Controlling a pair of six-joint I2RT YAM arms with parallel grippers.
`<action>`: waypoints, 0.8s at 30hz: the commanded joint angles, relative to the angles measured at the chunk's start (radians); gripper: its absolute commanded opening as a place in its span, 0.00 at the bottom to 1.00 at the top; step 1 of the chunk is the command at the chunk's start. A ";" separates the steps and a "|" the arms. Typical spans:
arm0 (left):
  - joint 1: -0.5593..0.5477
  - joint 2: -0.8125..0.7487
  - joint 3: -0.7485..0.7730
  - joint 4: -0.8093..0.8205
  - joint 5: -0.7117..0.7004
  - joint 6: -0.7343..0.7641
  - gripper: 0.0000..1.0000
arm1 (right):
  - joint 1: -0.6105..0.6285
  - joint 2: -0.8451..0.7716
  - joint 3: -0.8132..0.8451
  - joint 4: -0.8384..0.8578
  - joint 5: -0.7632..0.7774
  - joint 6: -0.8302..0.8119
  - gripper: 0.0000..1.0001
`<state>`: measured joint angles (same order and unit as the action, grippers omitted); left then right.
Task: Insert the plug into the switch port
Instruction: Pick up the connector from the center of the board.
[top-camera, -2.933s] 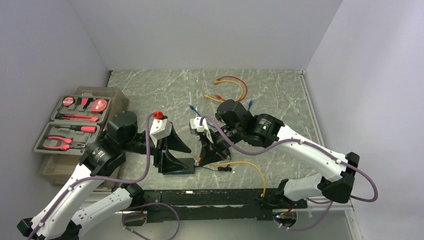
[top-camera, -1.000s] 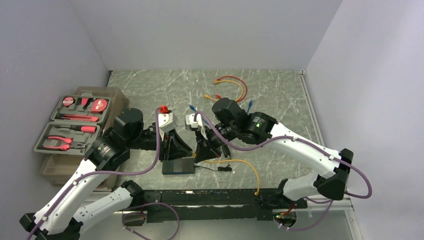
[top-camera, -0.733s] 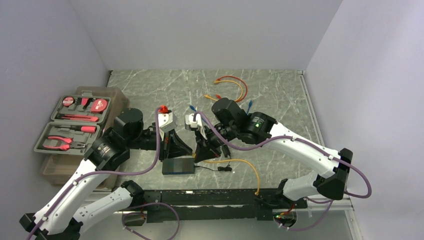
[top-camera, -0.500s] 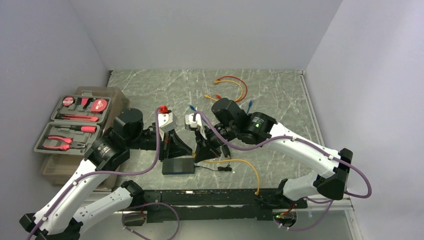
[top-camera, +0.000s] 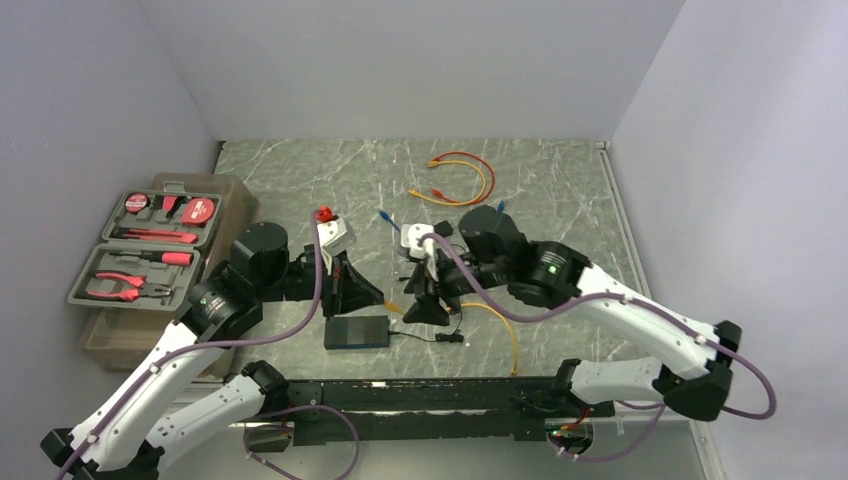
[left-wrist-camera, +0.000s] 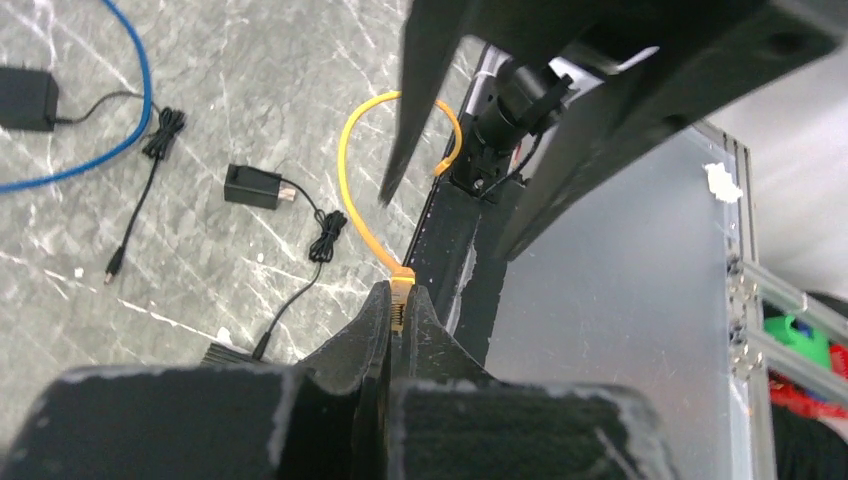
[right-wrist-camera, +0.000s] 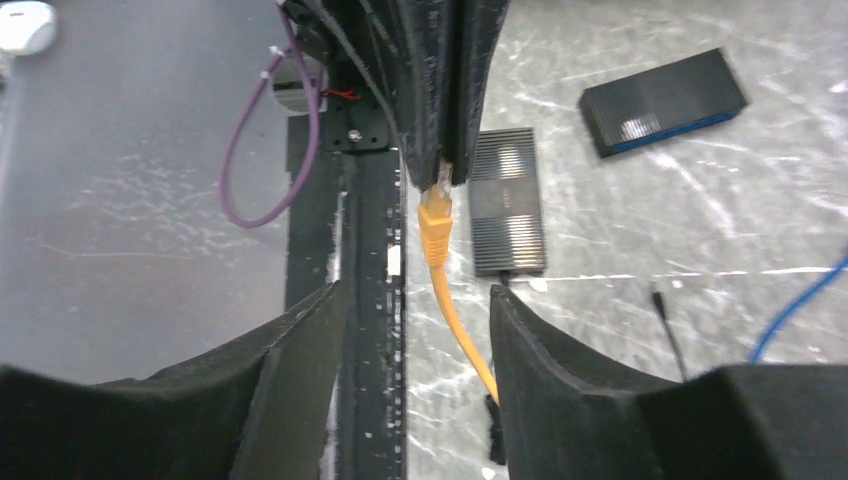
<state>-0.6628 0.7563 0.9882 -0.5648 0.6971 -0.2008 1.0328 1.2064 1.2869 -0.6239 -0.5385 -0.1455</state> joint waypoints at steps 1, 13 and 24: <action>-0.001 0.000 -0.028 0.069 -0.114 -0.133 0.00 | 0.000 -0.139 -0.074 0.124 0.133 -0.020 0.61; 0.129 -0.027 -0.118 0.200 -0.179 -0.377 0.00 | 0.013 -0.252 -0.319 0.437 0.365 -0.112 0.63; 0.144 -0.132 -0.256 0.291 -0.199 -0.554 0.00 | 0.038 -0.253 -0.503 0.770 0.269 -0.236 0.61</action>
<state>-0.5247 0.6621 0.7624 -0.3748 0.5053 -0.6567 1.0618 0.9600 0.7902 -0.0566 -0.2211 -0.3271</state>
